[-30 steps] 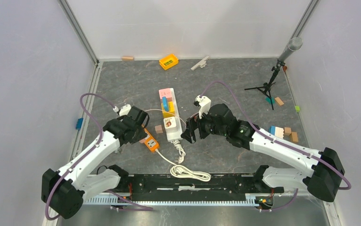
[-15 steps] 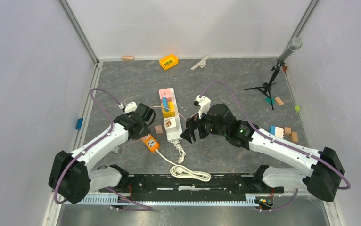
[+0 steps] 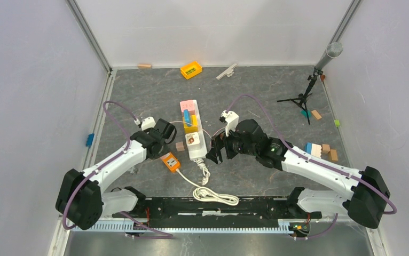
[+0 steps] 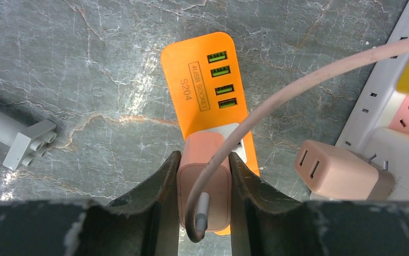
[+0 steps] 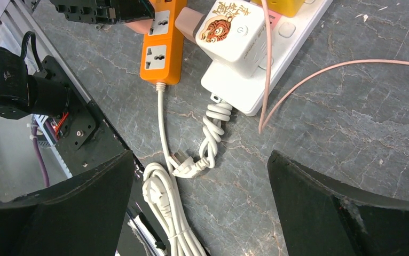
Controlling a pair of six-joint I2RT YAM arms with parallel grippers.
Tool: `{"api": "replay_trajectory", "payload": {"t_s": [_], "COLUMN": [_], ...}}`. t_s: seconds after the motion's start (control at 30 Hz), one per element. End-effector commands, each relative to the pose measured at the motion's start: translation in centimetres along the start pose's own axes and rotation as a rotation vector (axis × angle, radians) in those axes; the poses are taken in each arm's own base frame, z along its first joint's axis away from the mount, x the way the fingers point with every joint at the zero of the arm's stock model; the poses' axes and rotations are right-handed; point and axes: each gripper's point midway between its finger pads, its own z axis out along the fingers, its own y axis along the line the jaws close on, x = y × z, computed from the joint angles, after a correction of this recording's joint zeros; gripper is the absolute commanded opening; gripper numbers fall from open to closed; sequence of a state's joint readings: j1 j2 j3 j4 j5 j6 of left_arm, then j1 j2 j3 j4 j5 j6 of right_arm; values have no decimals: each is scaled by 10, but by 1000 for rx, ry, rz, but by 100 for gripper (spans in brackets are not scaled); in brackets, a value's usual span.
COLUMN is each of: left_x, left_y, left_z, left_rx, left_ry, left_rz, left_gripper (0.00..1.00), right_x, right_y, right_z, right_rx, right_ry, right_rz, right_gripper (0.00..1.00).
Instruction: Insert the plug
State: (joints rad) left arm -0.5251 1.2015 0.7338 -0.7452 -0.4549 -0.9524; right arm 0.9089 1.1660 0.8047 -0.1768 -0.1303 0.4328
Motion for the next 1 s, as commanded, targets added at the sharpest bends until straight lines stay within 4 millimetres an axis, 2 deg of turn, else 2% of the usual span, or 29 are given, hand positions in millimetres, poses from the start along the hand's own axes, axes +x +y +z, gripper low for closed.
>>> {"api": "replay_trajectory", "payload": {"t_s": [0.0,0.37,0.47,0.7,0.97], "left_x": [0,11,14,9,9], "left_y": [6,5,-1,-9,-8], "left_z": [13,18,16,9,8], "left_rx": [-44,-66,-34,9,21], "left_ry": [-36,13,33,35,40], "left_rz": [-36,-81,-96,-90,-34], "left_gripper": [2,2,2,2,2], "right_x": [-7,-6,-6,-4,-1], "right_y": [2,1,1,1,1], "right_z": [0,1,1,1,3], "right_rx": [-12,-9,-9,-10,-13], "right_ry": [-30,-31,-28,-25,-19], "right_rz": [-2,0,1,2,7], "right_gripper": [98,98,98,98,98]}}
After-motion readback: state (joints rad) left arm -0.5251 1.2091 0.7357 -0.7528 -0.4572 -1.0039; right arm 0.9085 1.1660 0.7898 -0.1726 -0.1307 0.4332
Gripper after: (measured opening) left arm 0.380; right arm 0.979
